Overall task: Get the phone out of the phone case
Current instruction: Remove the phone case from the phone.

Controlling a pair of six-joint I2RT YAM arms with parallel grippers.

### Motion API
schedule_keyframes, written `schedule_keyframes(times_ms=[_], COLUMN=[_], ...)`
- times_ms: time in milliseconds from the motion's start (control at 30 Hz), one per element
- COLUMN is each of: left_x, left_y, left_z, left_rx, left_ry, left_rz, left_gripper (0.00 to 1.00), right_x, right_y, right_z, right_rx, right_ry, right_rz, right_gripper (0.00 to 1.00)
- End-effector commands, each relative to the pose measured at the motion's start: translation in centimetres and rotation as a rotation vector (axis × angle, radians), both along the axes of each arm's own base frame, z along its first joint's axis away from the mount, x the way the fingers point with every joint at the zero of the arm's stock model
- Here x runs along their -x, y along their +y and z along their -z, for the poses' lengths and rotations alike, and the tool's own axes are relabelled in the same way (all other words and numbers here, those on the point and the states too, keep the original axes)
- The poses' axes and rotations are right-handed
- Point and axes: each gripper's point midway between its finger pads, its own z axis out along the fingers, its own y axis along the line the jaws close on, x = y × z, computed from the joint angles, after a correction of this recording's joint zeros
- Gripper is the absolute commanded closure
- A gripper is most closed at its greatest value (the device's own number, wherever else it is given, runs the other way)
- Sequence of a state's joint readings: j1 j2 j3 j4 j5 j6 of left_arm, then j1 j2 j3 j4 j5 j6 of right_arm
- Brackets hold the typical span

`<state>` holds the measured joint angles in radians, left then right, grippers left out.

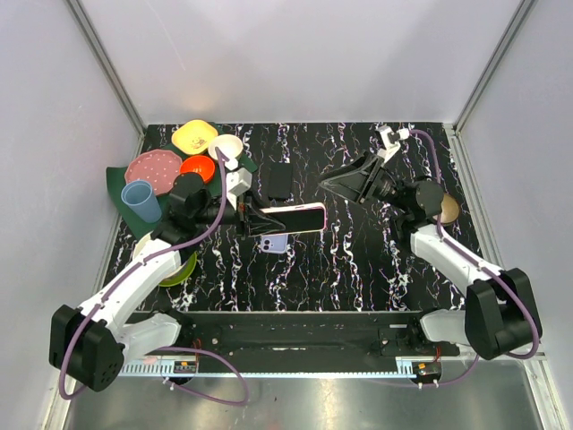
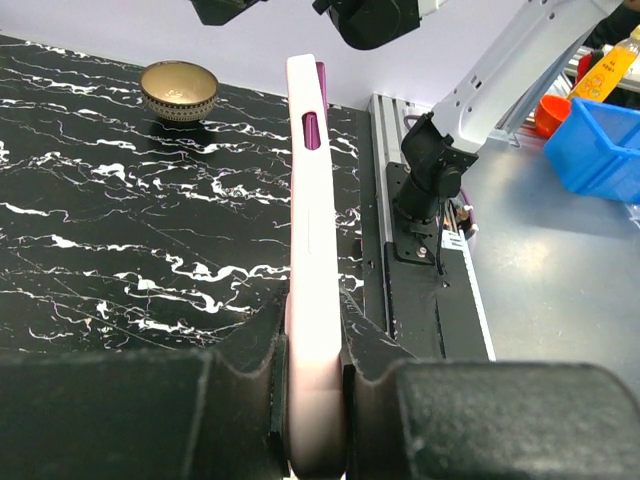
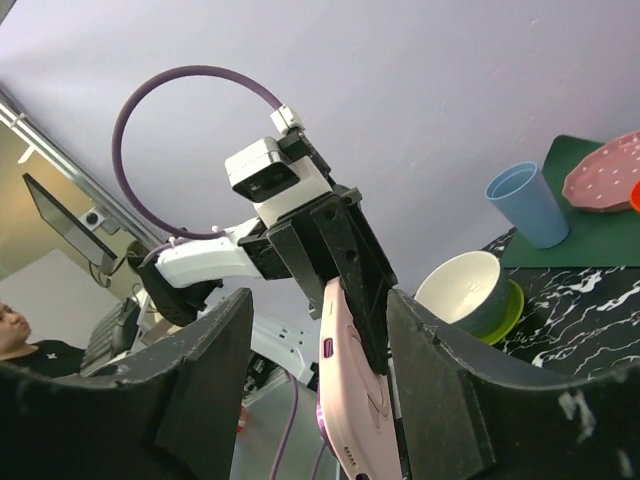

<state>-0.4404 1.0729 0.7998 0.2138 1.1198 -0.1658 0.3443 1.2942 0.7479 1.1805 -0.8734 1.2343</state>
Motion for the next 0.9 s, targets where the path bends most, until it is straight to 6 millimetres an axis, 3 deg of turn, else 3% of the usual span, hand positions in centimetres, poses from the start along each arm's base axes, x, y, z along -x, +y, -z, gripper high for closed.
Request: schedule_keyframes(times_ms=[0, 233, 367, 500, 567, 867], left_x=[0.0, -1.7, -2.1, -2.3, -2.4, -2.9], left_y=[0.3, 0.7, 0.8, 0.9, 0.9, 1.1], left_z=[-3.9, -3.8, -3.9, -4.1, -4.1, -4.0], left_rx=[0.092, 0.087, 0.088, 0.085, 0.085, 0.073], left_ry=[-0.124, -0.093, -0.092, -0.091, -0.092, -0.099], left_rz=[-0.017, -0.117, -0.143, -0.155, -0.162, -0.193], left_gripper=[1.00, 1.00, 1.00, 1.00, 1.00, 1.00], right_x=[0.8, 2.2, 3.2, 2.6, 2.3, 1.4], right_y=[-0.7, -0.4, -0.3, -0.3, -0.4, -1.9], right_z=[-2.7, -1.8, -0.3, 1.0, 1.3, 0.7], right_rx=[-0.007, 0.089, 0.183, 0.279, 0.322, 0.440], right_ry=[-0.186, -0.388, -0.506, -0.581, -0.554, -0.666], right_rz=[0.051, 0.017, -0.049, -0.057, -0.063, 0.022], right_gripper=[0.38, 0.29, 0.25, 0.24, 0.29, 0.31])
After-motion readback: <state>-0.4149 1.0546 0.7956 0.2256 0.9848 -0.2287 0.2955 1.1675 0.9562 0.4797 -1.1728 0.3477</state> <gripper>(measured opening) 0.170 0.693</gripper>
